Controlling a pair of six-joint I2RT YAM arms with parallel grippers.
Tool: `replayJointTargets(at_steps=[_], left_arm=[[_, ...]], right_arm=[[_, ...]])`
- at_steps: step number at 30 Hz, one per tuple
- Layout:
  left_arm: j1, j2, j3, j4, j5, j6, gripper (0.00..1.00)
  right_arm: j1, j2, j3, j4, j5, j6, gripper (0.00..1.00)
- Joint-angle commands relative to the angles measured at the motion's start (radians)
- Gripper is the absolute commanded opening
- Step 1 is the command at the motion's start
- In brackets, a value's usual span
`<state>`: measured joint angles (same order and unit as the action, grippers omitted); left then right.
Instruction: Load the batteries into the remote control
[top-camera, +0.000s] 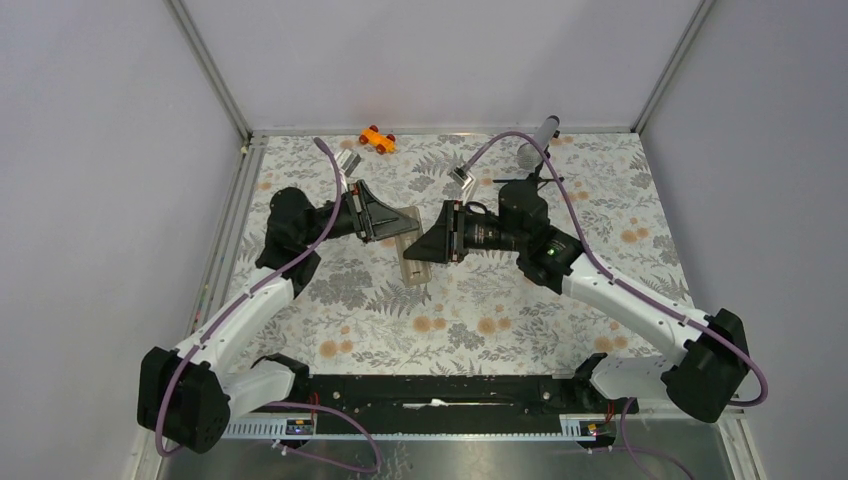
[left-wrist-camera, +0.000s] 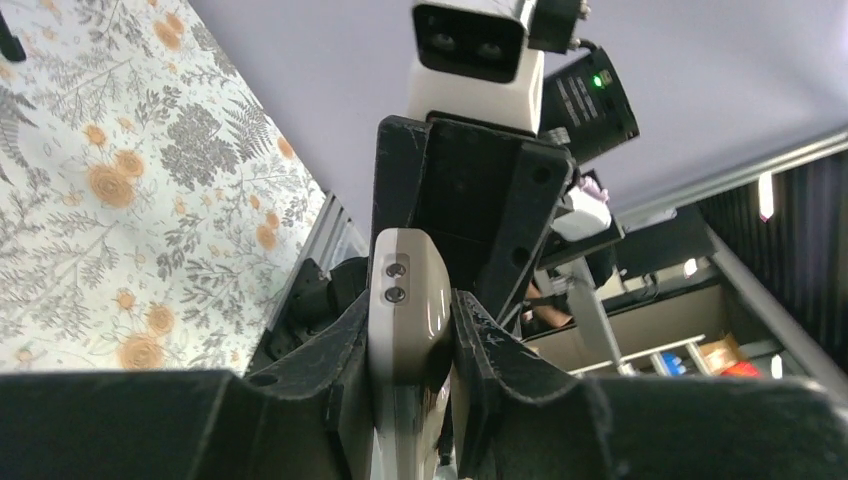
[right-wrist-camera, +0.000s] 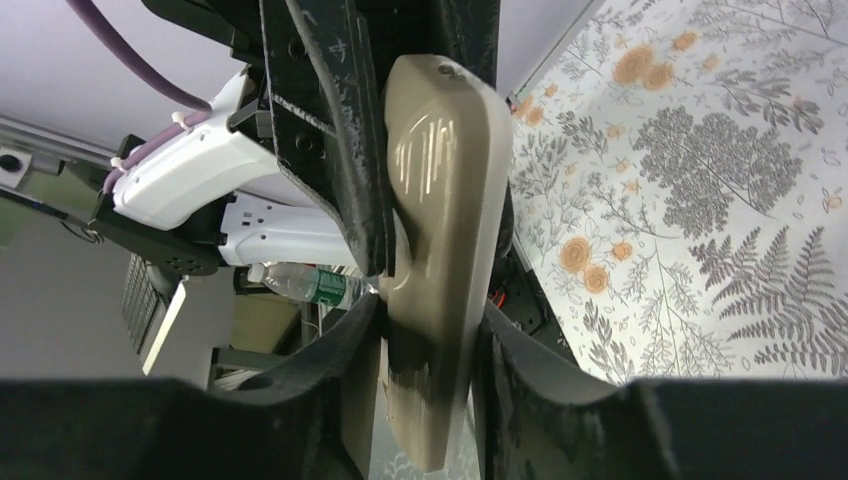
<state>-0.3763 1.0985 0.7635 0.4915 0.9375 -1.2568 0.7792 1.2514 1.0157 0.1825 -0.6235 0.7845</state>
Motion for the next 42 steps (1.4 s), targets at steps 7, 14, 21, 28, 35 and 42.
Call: replayJointTargets(at_steps=[7, 14, 21, 28, 35, 42], left_arm=[[-0.004, -0.035, 0.026, -0.022, -0.005, 0.143, 0.56], [0.018, -0.131, 0.067, -0.472, -0.243, 0.423, 0.99], [0.07, -0.255, 0.039, -0.687, -0.491, 0.505, 0.99], [0.072, -0.31, 0.042, -0.762, -0.532, 0.544, 0.99], [0.071, -0.346, 0.042, -0.845, -0.55, 0.561, 0.99], [0.072, -0.421, 0.053, -0.942, -0.6, 0.585, 0.99]], right_arm=[[0.009, -0.007, -0.022, 0.119, 0.003, 0.023, 0.15], [-0.015, -0.044, -0.101, -0.043, 0.168, -0.012, 0.11], [-0.033, -0.038, -0.142, -0.405, 0.45, -0.092, 0.1], [-0.039, 0.037, -0.171, -0.696, 0.792, -0.13, 0.12], [-0.044, 0.148, -0.155, -0.784, 0.959, -0.173, 0.15], [-0.044, 0.371, -0.009, -0.884, 1.052, -0.21, 0.21]])
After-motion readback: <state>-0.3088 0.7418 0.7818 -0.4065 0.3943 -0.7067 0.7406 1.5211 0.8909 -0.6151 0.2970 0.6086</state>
